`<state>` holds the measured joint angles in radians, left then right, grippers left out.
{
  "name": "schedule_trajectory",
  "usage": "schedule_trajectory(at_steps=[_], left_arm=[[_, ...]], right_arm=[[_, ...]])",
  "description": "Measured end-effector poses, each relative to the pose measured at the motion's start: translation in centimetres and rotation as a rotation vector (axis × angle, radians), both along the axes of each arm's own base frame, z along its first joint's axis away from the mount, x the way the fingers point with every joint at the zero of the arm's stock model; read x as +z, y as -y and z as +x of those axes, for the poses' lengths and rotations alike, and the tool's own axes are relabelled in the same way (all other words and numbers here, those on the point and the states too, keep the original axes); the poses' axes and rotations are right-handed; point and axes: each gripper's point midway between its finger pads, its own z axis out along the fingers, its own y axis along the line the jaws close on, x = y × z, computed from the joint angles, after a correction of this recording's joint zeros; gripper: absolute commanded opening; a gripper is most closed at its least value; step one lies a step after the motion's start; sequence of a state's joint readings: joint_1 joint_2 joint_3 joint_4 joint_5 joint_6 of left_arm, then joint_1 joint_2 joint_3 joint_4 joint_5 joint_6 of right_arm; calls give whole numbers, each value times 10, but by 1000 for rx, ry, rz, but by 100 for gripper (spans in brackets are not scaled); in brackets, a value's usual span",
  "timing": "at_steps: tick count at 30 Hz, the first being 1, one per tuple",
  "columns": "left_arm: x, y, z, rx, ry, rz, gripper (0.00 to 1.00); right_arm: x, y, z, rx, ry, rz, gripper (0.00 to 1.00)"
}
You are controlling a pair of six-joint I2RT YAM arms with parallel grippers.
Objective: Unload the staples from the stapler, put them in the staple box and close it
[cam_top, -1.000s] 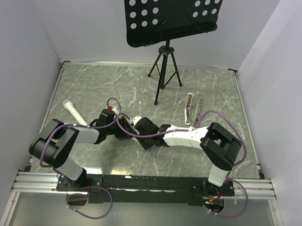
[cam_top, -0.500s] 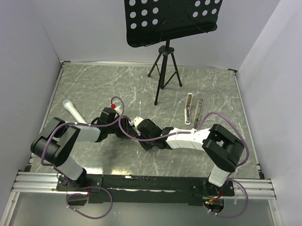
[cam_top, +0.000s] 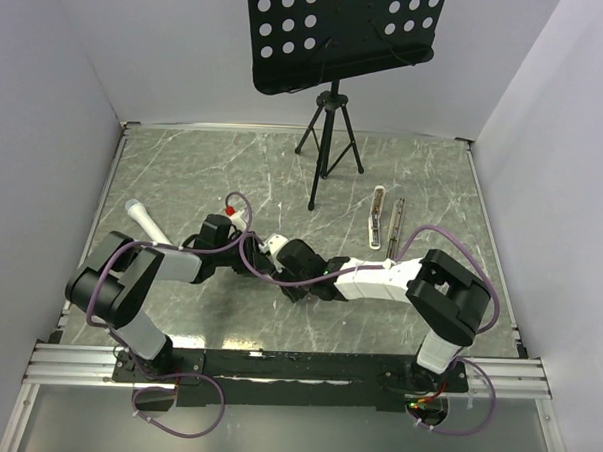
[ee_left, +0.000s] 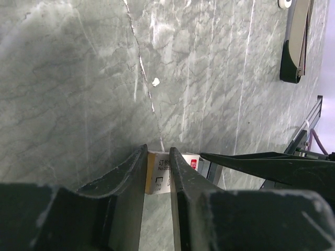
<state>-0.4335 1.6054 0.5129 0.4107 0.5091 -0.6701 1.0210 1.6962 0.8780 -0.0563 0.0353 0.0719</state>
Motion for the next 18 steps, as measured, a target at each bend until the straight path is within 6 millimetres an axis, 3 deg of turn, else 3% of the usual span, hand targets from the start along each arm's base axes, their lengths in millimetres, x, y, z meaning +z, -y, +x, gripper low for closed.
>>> schedule_trajectory(at_steps=[9,18], left_arm=[[1,1,0,-2,18,-8,34],[1,3,-1,6,33,-1,30]], right_arm=[[0,0,1,-10,-1,1,33],[1,1,1,-63,-13,6,33]])
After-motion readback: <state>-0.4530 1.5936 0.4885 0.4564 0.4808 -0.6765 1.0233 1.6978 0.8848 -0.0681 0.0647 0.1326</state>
